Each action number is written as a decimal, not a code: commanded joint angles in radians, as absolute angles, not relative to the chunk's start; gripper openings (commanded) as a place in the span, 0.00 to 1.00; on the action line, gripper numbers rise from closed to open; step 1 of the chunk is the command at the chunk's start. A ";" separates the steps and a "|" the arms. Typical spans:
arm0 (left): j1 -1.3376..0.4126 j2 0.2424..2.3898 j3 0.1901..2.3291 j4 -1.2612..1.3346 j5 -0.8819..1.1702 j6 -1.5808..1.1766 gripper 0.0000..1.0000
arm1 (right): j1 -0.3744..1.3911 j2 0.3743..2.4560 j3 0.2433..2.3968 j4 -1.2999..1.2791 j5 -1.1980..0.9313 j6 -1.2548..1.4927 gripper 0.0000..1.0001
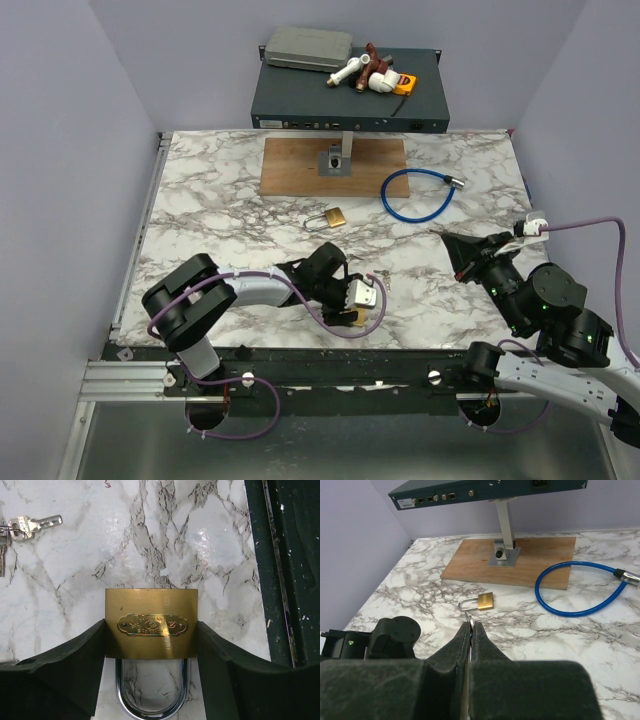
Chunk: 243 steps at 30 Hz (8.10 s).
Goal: Unlock with the key
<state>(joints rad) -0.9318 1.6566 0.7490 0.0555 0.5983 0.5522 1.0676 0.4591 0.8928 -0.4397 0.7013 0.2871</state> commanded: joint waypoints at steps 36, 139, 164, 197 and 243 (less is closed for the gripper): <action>-0.661 0.703 1.160 -0.482 0.825 0.750 0.00 | 1.069 0.721 0.988 -0.109 0.174 0.340 0.01; -0.681 0.549 0.894 -0.055 0.416 1.052 0.00 | 1.068 1.034 1.039 0.229 -0.032 0.337 0.01; -0.688 0.544 0.911 -0.072 0.436 1.040 0.00 | 1.068 1.040 1.017 0.245 -0.003 0.329 0.01; -0.694 0.552 0.916 -0.088 0.448 1.033 0.00 | 1.068 1.059 1.023 0.285 0.008 0.334 0.01; -0.695 0.577 0.944 -0.113 0.458 0.990 0.00 | 1.069 1.102 1.003 0.259 -0.067 0.330 0.01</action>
